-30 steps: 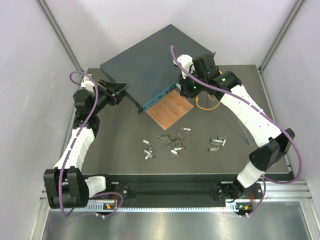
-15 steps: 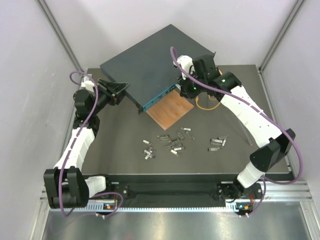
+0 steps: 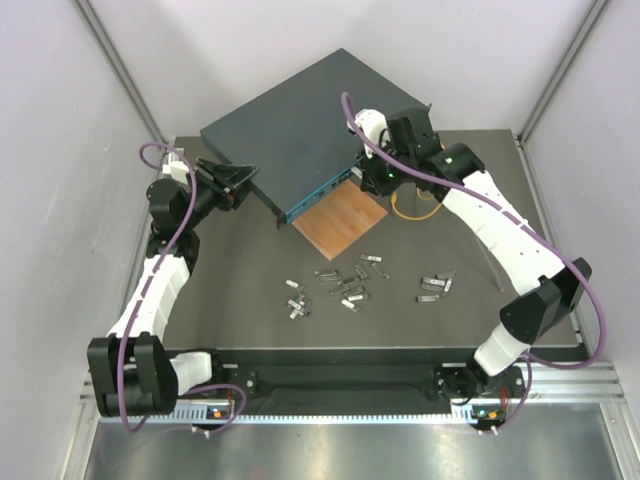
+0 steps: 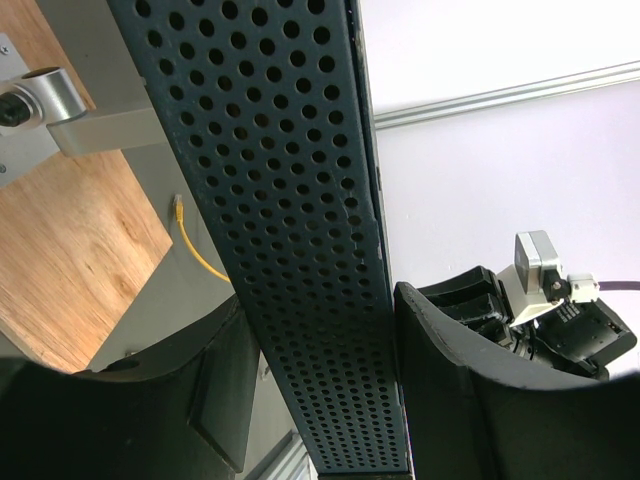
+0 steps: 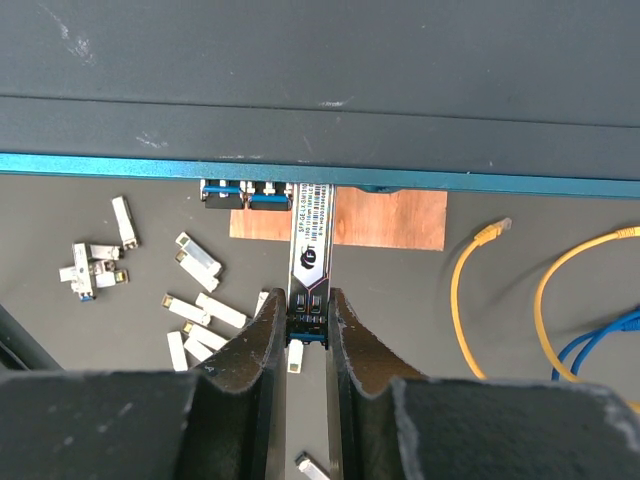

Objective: Insert the plug into the switch port

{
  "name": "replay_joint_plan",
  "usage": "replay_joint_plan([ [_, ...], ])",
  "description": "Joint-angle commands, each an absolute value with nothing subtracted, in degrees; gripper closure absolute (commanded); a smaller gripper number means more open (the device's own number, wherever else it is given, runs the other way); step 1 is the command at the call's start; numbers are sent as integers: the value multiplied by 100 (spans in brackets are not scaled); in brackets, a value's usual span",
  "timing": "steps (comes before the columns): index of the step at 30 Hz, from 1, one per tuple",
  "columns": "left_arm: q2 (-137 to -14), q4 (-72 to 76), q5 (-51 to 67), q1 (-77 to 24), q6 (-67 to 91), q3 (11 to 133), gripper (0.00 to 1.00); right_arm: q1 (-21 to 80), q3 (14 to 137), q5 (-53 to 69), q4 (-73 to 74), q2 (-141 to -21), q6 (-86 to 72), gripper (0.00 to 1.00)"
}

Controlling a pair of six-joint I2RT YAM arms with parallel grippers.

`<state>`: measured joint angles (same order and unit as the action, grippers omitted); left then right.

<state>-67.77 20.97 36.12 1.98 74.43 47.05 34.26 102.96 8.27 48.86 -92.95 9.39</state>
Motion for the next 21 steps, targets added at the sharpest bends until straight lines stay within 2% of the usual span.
replay_joint_plan([
  [1,-6961,2522,3577,-176,6864,4887,100,3463,10722,1134,4526,-9246,1002,100],
  [21,-6987,2531,3586,-185,6855,4869,100,3445,11134,1415,4175,-9597,967,100],
])
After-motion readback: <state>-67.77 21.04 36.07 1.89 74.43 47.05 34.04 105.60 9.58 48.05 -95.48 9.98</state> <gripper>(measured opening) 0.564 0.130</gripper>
